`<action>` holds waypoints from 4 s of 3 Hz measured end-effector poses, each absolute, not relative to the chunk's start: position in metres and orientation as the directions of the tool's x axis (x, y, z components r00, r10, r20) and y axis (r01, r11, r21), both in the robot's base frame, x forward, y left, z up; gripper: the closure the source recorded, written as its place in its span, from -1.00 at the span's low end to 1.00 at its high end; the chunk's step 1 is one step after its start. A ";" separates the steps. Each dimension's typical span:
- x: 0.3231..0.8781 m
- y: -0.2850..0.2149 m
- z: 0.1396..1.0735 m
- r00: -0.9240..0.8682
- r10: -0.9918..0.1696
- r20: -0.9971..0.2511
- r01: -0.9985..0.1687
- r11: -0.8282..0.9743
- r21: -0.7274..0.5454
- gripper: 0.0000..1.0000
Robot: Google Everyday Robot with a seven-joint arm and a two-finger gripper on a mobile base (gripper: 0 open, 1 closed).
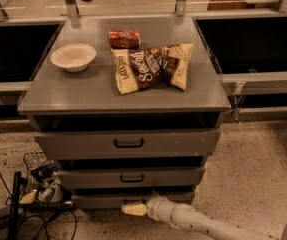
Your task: Open bottom drawer
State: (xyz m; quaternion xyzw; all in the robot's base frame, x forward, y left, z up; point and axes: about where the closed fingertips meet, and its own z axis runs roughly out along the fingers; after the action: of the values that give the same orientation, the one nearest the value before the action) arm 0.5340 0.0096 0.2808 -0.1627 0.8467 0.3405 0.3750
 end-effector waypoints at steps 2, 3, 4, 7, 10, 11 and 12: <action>0.539 0.024 0.272 -0.643 -0.078 -0.762 -0.558 0.728 0.397 -1.00; 0.545 0.027 0.264 -0.642 -0.099 -0.760 -0.562 0.735 0.379 -1.00; 0.566 0.033 0.254 -0.639 -0.130 -0.758 -0.564 0.750 0.346 -1.00; 0.571 0.036 0.241 -0.633 -0.183 -0.752 -0.566 0.772 0.288 -1.00; 0.555 0.059 0.223 -0.669 -0.192 -0.718 -0.603 0.705 0.374 -1.00; 0.554 0.060 0.224 -0.671 -0.195 -0.715 -0.605 0.701 0.377 -1.00; 0.549 0.061 0.221 -0.675 -0.189 -0.713 -0.607 0.692 0.391 -1.00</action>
Offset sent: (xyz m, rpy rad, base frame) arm 0.0024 0.0093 -0.0064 -0.0460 -0.0183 0.0197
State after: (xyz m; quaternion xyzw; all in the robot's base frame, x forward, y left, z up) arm 0.5488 0.0608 0.2212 -0.2318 0.8587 0.3168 0.3295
